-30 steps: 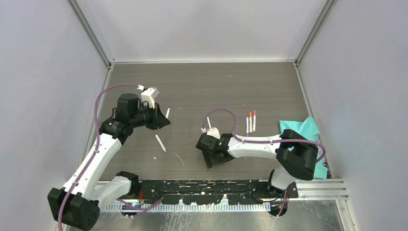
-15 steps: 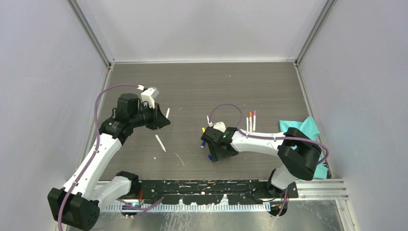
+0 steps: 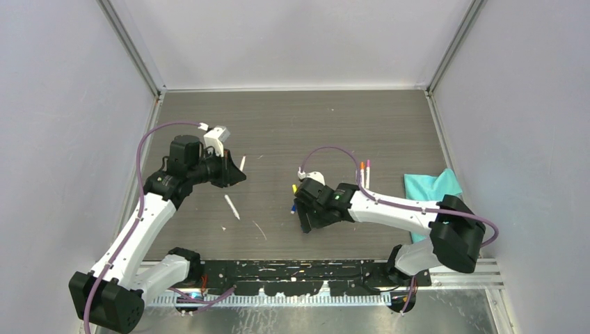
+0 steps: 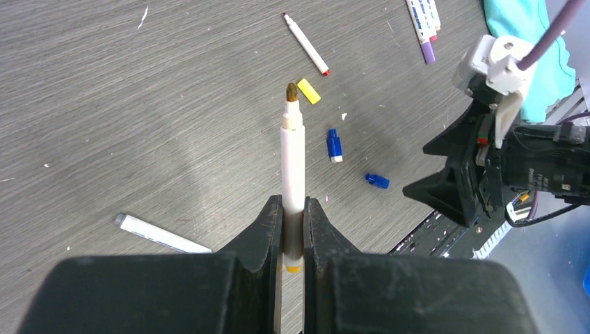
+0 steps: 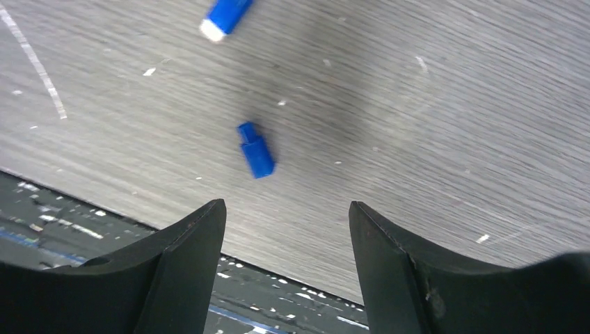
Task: Insert the pens into the pen caps
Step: Pick up the pen cap at the center of the board.
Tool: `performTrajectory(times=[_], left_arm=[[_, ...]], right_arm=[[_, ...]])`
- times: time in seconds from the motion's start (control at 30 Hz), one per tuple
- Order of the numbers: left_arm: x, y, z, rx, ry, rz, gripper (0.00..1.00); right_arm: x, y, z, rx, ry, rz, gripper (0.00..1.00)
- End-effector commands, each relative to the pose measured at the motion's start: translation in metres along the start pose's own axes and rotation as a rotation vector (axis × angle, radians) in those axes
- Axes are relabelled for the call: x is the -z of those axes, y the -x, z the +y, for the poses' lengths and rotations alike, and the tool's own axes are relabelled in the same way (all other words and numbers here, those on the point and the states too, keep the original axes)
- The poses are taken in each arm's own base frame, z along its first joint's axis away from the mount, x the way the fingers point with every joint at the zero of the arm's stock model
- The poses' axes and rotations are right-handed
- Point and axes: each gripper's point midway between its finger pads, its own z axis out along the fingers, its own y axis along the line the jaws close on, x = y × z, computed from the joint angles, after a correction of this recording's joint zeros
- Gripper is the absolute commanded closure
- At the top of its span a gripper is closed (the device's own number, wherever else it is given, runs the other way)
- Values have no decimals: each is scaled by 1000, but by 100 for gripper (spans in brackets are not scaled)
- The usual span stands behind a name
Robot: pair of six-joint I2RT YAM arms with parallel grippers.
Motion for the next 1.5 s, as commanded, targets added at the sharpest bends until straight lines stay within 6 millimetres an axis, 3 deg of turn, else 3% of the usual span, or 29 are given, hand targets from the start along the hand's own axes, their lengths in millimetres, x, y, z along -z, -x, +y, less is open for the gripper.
performTrajectory(times=[0.0,0.33,0.6,1.2,1.47], left_arm=[[4,11,-7,-26,-27,-46,100],[3,10,-7,-26,-27,-44,100],[3,10,-6,-24,-27,-44,100],[3,10,-7,-24,-29,-44,100],[3,10,-7,-26,-30,-44,100]], right_arm=[[5,6,29,39,126,-28,29],[-19,-4,22,79,16,18,32],[-24,-6,12,54,-40,18,32],[-33,17,-23,5,-164,-16,31],[-40,29,-20,2,-129,-28,31]])
